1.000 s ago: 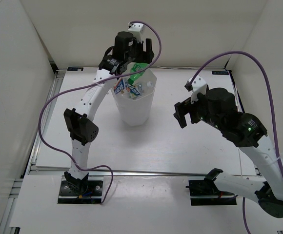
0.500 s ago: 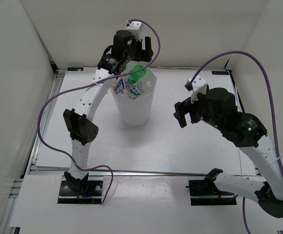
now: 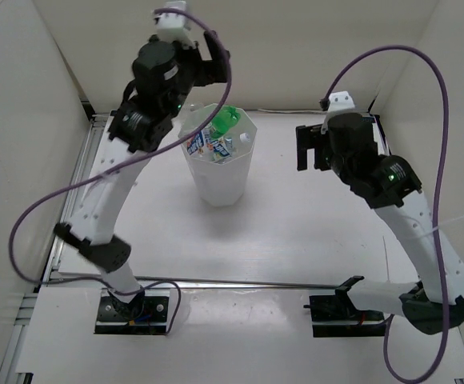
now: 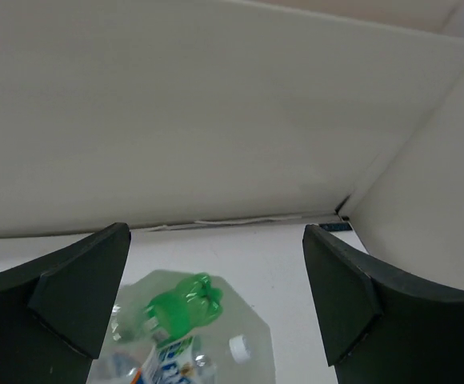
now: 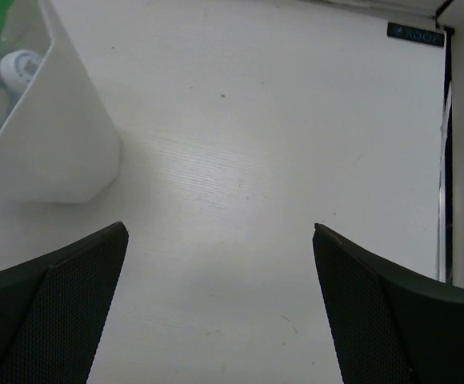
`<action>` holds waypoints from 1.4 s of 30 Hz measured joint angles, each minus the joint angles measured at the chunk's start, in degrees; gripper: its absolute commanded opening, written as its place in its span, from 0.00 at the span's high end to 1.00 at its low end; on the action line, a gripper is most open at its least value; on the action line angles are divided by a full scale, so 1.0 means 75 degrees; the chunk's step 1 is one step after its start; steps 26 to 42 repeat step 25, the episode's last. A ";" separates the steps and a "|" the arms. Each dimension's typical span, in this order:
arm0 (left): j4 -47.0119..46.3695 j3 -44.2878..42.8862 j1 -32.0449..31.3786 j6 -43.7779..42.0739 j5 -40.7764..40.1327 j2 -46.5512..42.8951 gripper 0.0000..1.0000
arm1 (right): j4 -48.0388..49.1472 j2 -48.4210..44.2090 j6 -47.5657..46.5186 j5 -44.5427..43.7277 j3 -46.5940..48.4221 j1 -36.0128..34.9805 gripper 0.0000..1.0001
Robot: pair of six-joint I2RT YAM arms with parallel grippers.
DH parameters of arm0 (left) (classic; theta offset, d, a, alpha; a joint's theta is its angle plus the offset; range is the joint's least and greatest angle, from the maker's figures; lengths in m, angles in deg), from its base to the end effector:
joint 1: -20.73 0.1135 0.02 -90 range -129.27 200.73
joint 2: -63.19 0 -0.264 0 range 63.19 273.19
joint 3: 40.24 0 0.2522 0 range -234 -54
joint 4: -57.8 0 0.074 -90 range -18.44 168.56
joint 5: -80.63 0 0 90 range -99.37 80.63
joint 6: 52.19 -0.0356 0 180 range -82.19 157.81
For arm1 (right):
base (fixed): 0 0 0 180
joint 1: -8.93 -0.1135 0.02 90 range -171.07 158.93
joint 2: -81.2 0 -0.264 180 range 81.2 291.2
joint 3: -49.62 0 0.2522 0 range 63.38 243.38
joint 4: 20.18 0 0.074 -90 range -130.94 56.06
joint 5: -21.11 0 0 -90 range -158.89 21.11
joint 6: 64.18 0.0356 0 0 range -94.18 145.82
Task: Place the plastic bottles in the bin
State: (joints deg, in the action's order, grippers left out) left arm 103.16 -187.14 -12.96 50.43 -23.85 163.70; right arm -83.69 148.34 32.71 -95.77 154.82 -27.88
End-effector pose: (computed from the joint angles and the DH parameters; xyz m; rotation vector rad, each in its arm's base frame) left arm 0.2966 -0.1870 0.5576 0.0867 1.5678 -0.4416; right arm 0.1790 0.1138 0.4668 -0.2182 1.9521 0.0257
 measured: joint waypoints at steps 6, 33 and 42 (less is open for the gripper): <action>0.0807 0.1174 -0.0493 0.0192 -0.2970 -0.2465 0.00 | -0.0624 0.0691 0.1180 0.0469 0.0536 0.0935 0.00; 0.4905 0.7991 -0.0020 0.4957 -0.3809 -0.6400 0.00 | -0.1903 0.0985 0.2646 0.3212 0.0023 0.1408 0.00; 0.4905 0.7991 -0.0020 0.4957 -0.3809 -0.6400 0.00 | -0.1903 0.0985 0.2646 0.3212 0.0023 0.1408 0.00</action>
